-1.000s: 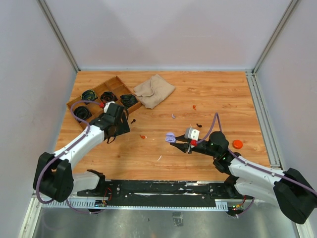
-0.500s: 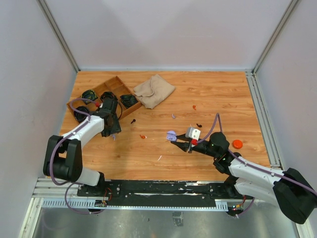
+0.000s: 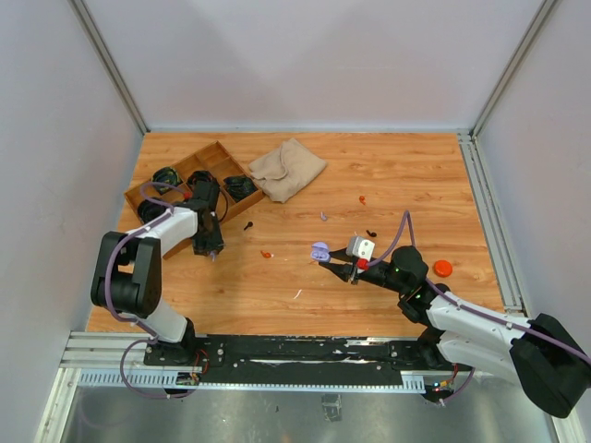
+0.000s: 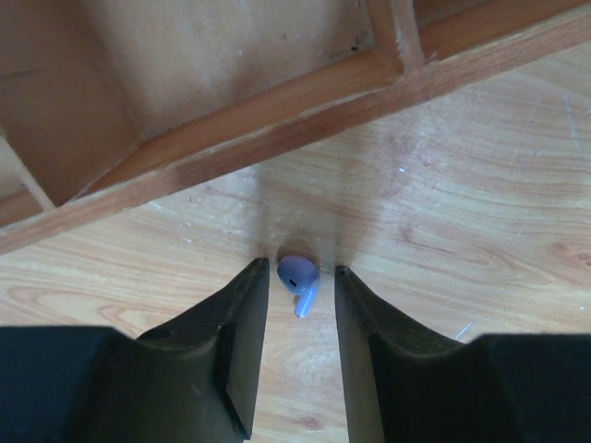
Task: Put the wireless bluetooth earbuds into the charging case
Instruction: Pick up the earbud from the center of the board.
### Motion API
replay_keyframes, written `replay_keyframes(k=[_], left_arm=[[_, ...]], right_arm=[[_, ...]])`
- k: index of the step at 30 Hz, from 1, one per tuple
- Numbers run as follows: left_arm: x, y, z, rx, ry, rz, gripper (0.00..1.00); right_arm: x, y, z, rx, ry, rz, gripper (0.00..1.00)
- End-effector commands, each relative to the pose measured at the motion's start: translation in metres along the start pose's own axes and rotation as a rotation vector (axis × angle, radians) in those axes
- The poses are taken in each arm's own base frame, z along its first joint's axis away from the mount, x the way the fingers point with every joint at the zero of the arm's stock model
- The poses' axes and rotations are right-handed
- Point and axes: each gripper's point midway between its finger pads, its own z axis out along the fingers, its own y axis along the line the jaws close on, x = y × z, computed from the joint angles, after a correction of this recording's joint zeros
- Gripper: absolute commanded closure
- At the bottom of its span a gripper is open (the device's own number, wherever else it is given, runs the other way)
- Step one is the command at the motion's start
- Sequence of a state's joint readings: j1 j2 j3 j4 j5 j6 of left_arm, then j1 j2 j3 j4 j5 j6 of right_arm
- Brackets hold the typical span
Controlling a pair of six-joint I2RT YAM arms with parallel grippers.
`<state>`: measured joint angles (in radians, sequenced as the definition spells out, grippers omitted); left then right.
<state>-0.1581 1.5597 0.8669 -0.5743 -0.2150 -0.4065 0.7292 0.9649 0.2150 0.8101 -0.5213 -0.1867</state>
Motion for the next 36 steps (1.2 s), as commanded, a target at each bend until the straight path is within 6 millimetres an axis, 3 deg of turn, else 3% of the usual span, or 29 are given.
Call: replay_keyframes(k=[1, 12, 19, 25, 36], left_arm=[[-0.003, -0.005, 0.003, 0.028, 0.020, 0.021, 0.61], [0.016, -0.015, 0.007, 0.091, 0.107, 0.041, 0.73], [0.013, -0.029, -0.006, 0.182, 0.086, 0.027, 0.83], [0.001, -0.058, -0.034, 0.382, -0.001, 0.007, 0.86], [-0.017, -0.117, -0.116, 0.849, -0.212, 0.064, 0.89]], right_arm=[[-0.006, 0.001, 0.000, 0.008, -0.022, -0.016, 0.99], [-0.007, 0.000, -0.001, 0.014, -0.022, -0.017, 0.99], [-0.008, 0.000, -0.001, 0.012, -0.023, -0.018, 0.99], [-0.010, 0.001, 0.000, 0.004, -0.032, -0.018, 0.99], [-0.023, -0.002, 0.003, 0.008, -0.051, -0.022, 0.99]])
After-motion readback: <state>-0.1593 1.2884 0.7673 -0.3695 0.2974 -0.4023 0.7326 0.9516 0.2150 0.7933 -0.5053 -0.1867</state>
